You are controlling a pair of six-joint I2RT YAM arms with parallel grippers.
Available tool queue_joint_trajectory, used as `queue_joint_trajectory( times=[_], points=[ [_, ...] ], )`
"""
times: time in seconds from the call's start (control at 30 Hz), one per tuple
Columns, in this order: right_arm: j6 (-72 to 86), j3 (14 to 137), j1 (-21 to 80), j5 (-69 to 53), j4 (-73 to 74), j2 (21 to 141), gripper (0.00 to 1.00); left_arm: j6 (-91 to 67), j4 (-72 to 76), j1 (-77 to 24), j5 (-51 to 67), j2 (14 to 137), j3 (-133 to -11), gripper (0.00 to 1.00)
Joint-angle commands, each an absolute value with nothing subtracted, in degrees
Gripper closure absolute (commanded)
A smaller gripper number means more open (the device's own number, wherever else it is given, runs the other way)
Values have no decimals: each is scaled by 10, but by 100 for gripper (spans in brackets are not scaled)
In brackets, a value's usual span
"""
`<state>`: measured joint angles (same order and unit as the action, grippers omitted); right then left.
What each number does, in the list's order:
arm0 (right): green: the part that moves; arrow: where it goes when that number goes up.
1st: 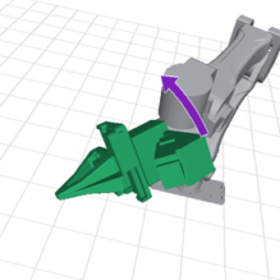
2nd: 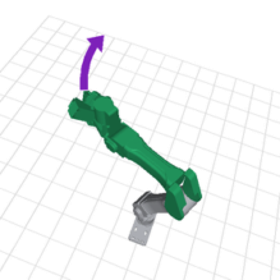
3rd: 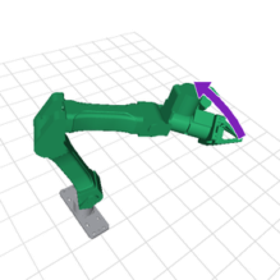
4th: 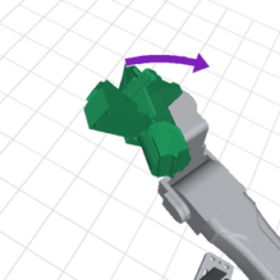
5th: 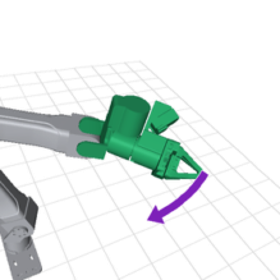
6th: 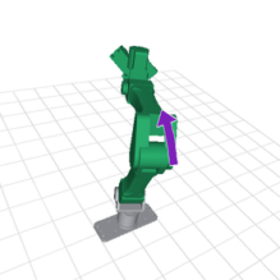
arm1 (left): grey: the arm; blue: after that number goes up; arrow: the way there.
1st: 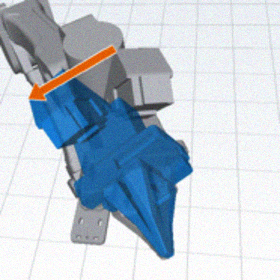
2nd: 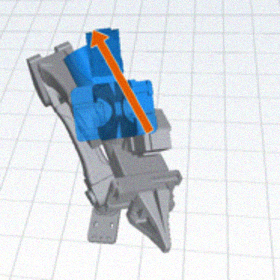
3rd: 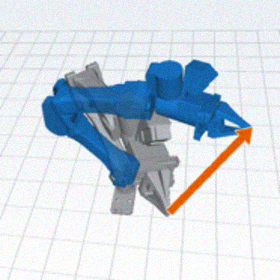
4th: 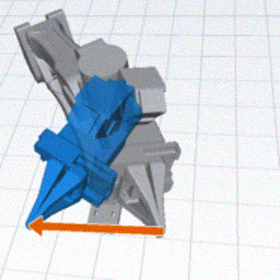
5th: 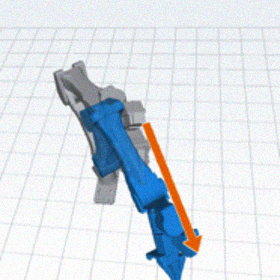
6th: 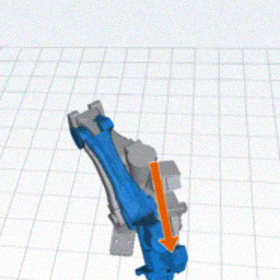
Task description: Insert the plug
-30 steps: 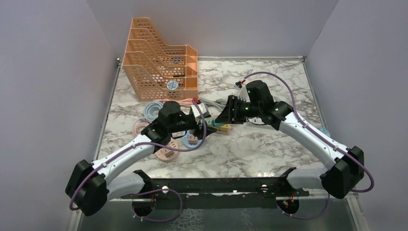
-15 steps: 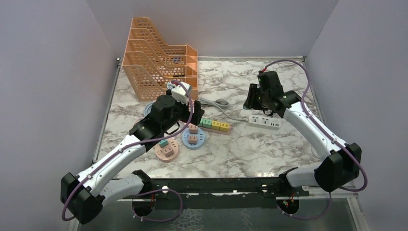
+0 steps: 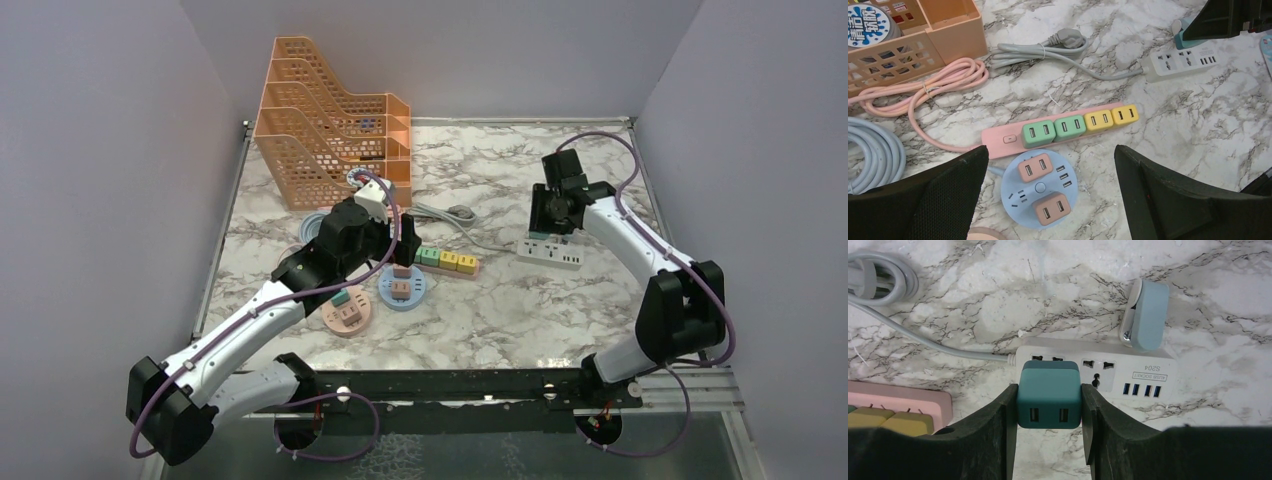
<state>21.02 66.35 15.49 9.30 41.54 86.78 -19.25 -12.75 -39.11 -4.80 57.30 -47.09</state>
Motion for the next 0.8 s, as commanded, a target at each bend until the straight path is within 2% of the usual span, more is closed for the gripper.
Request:
queue_joint_trajectory(
  times=[0.0,0.77],
  points=[
    [184,652,153,86,399,883,71,-208,-114,-390,-48,579,-473,1],
    [158,660,146,42,402,955,71,-195,-95,-390,-47,605,-485,1]
  ],
)
